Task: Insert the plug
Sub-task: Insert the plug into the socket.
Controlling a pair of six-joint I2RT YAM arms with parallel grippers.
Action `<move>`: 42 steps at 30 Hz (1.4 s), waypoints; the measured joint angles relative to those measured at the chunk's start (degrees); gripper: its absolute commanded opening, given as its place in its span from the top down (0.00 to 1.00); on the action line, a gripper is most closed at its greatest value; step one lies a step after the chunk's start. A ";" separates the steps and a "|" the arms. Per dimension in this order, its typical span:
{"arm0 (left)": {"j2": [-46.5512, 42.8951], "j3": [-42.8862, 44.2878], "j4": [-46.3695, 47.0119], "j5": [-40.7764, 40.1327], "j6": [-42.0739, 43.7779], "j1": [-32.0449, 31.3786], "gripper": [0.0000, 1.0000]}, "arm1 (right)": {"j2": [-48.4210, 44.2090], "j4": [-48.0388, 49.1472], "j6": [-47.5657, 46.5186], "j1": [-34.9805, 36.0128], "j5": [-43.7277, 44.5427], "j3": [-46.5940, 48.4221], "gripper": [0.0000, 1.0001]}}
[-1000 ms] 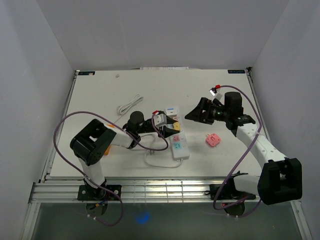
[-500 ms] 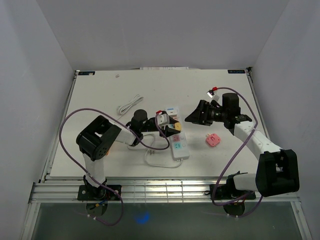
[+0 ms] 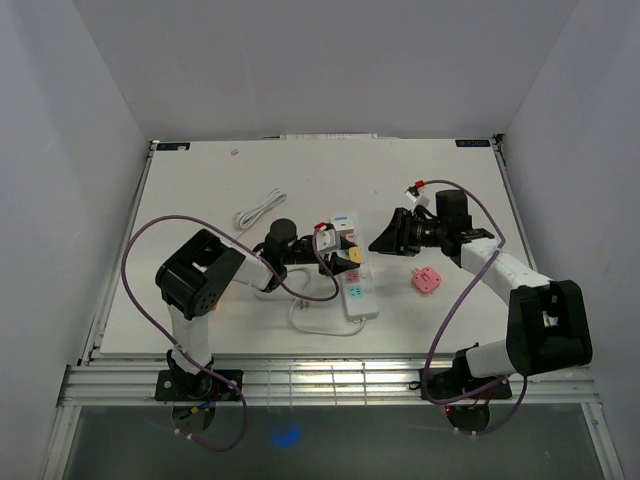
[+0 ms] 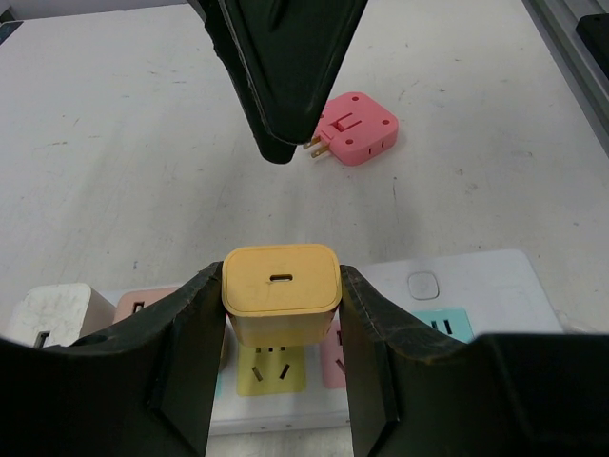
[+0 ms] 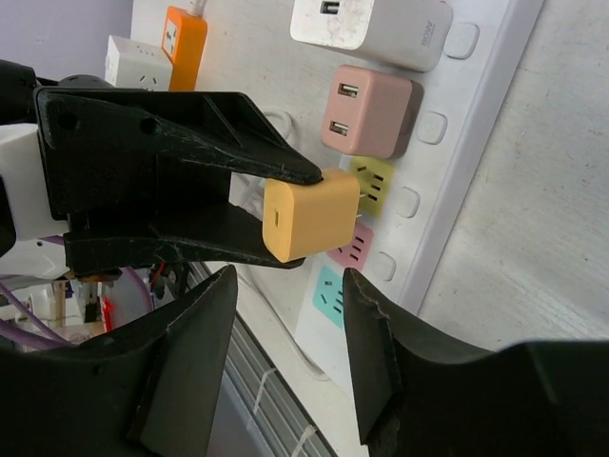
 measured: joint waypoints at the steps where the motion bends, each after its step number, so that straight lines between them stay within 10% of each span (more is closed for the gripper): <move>1: 0.22 0.07 -0.02 0.00 0.02 0.09 1.00 | 0.31 -0.09 -0.15 0.28 0.15 0.00 0.52; 7: 2.27 0.81 -0.31 -0.02 0.31 0.39 1.00 | 1.68 -0.48 -1.55 2.36 0.44 0.07 0.64; 42: 1.05 2.38 -6.64 0.13 5.51 0.55 1.00 | 8.63 -2.75 -4.11 7.50 4.90 3.41 0.64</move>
